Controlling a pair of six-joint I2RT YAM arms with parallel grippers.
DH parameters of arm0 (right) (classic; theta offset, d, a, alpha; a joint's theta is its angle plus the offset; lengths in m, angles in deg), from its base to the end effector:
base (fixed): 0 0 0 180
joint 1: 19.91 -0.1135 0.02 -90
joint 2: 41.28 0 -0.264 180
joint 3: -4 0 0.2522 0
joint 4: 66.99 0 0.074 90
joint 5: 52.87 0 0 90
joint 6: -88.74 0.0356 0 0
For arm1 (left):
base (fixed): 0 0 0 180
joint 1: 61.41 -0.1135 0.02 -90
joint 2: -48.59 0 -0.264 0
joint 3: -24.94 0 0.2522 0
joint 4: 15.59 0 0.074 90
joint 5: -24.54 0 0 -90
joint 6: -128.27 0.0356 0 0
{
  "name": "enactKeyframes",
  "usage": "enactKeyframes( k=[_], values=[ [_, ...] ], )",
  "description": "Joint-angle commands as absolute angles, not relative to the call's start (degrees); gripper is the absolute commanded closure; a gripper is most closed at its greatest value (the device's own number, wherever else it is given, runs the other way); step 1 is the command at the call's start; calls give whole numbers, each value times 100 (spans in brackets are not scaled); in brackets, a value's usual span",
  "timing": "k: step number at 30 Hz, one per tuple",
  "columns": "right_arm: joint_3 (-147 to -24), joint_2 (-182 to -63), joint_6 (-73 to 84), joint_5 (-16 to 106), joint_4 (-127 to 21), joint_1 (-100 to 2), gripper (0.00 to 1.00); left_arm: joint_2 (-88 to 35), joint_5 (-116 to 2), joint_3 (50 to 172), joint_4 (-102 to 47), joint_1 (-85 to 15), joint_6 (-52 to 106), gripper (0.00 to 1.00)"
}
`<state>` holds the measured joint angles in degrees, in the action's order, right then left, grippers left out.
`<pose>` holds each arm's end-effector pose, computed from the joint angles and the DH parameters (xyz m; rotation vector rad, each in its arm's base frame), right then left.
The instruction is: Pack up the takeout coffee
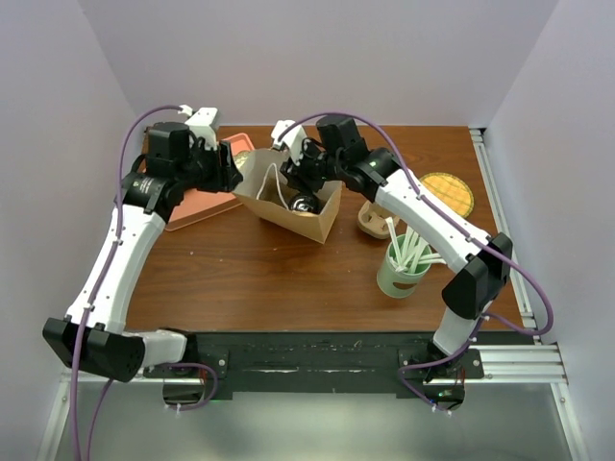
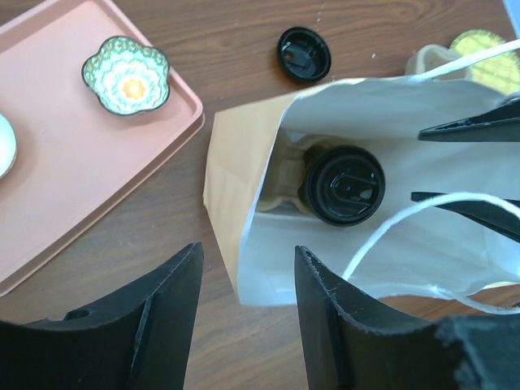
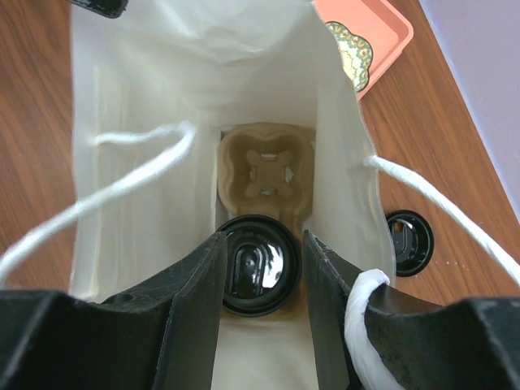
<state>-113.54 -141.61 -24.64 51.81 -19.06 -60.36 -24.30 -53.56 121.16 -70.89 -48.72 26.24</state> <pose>0.2997 0.2673 0.3924 -1.2490 1.7123 0.4478 0.2581 -0.0656 0.4081 0.1366 2.1481 -0.4739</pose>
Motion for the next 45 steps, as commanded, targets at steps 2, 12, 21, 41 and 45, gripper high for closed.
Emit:
enactKeyframes(
  k=[2,12,21,41,45],
  values=[
    [-11268,-14033,-2385,5417,-2370,-5955,54,-2646,-5596,12457,-7092,-4840,2799,46],
    [-11408,-14174,-2210,5611,-2511,-5762,54,-3394,-5773,13221,-6943,-4840,2984,46],
    [-11250,-14121,-2122,5717,-2616,-5621,54,-4053,-5667,13749,-6811,-4858,3063,45],
    [-11215,-14104,-1919,5963,-2757,-5498,53,-4098,-5201,13363,-6881,-4858,3010,62],
    [-11206,-14104,-1911,5963,-2757,-5498,53,-4132,-5008,13362,-6837,-4858,2940,69]
  ],
)
